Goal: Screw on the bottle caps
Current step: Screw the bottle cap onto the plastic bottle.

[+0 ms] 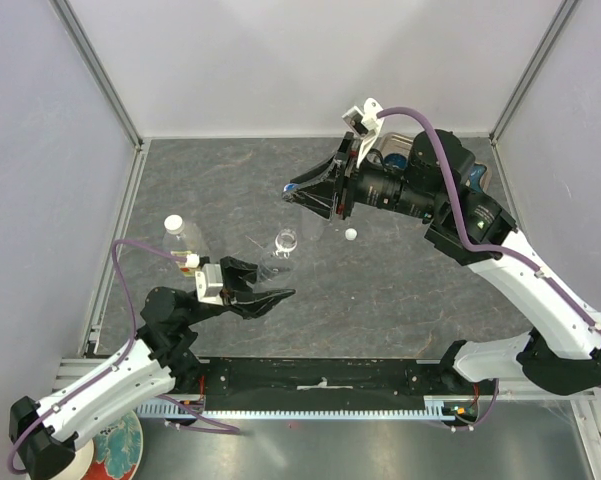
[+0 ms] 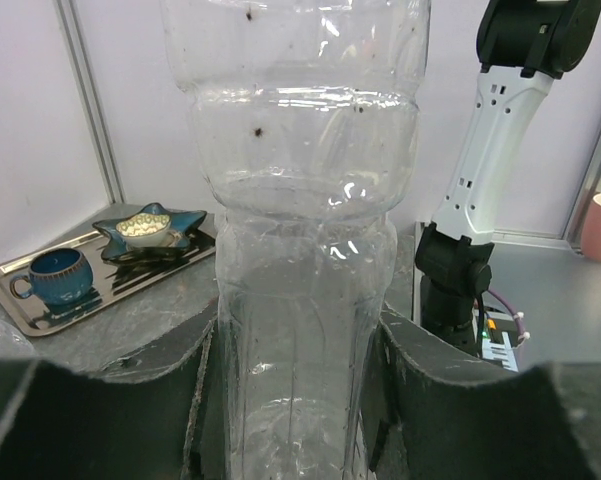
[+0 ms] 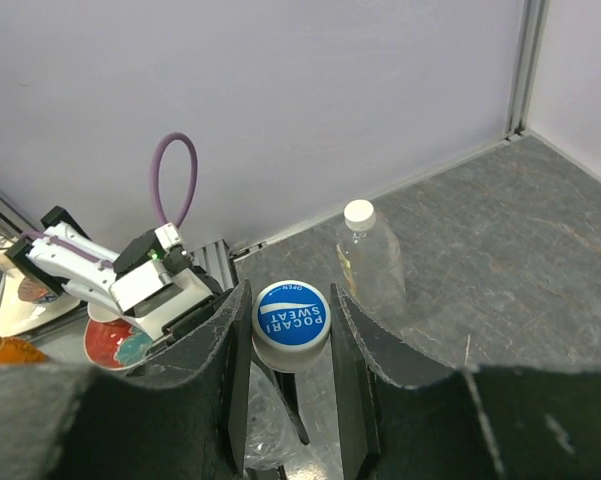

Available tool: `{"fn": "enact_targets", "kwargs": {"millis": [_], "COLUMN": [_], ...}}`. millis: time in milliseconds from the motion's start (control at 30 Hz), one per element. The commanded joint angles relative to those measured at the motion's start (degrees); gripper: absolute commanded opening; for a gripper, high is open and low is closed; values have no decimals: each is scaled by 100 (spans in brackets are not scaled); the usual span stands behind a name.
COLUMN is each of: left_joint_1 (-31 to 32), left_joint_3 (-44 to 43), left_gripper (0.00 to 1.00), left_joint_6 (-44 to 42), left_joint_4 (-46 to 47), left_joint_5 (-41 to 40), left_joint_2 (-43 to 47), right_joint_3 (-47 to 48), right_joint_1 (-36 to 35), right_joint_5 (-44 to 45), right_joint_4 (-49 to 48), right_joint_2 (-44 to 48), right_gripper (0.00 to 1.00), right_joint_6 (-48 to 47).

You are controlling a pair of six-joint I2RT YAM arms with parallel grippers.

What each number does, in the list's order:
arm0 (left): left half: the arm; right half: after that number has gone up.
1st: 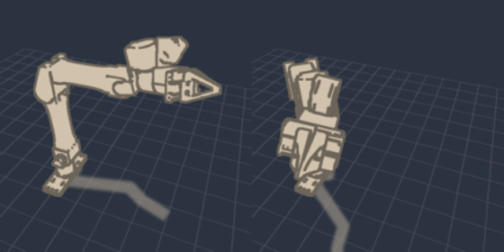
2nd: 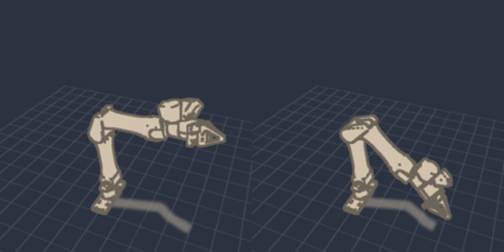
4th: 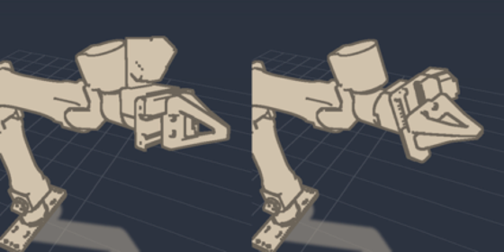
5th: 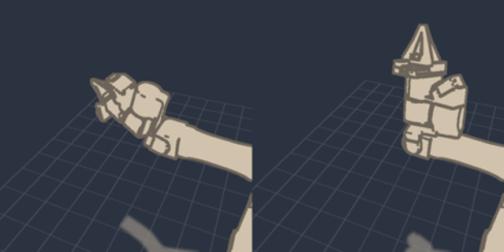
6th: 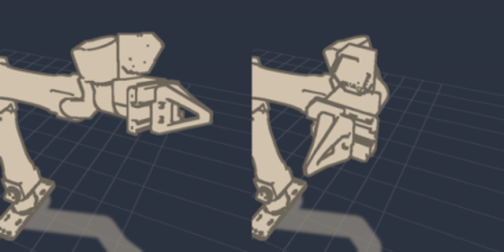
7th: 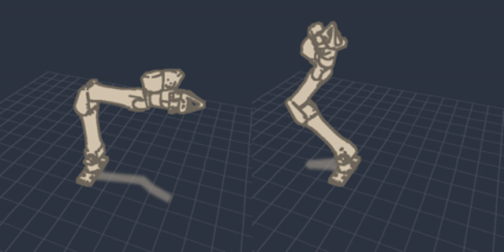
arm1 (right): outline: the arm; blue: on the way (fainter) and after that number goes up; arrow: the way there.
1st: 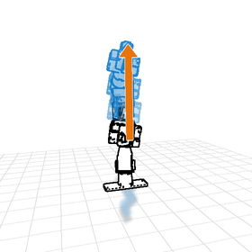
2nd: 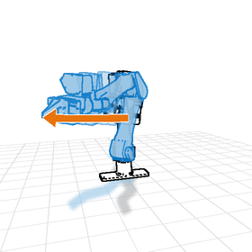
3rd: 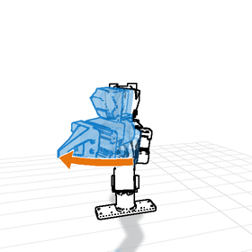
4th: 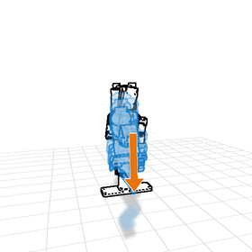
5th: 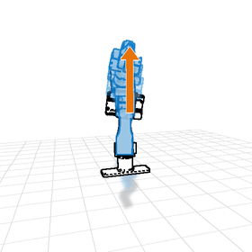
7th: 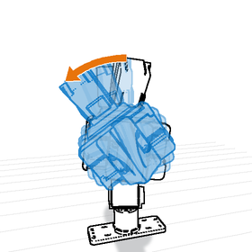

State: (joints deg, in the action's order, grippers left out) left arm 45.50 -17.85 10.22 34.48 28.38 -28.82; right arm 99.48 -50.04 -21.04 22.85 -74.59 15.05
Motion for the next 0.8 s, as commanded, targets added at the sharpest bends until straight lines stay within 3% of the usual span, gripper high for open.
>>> {"fn": "enact_targets", "kwargs": {"millis": [0, 333, 767], "left_joint_1": [21, 21, 21], "left_joint_3": [27, 44, -158], "left_gripper": [24, 22, 22], "left_joint_6": [-196, 85, 314], "left_joint_4": [463, 384, 393], "left_joint_5": [-245, -614, -641], "left_joint_2": [61, -36, -326], "right_joint_3": [72, 10, -737], "right_joint_1": [-23, -146, -445], "right_joint_5": [-417, -1060, -332], "right_joint_4": [-290, -35, -650], "right_joint_2": [155, 243, 410], "right_gripper": [29, 29, 29], "right_joint_6": [103, 77, -274]}}
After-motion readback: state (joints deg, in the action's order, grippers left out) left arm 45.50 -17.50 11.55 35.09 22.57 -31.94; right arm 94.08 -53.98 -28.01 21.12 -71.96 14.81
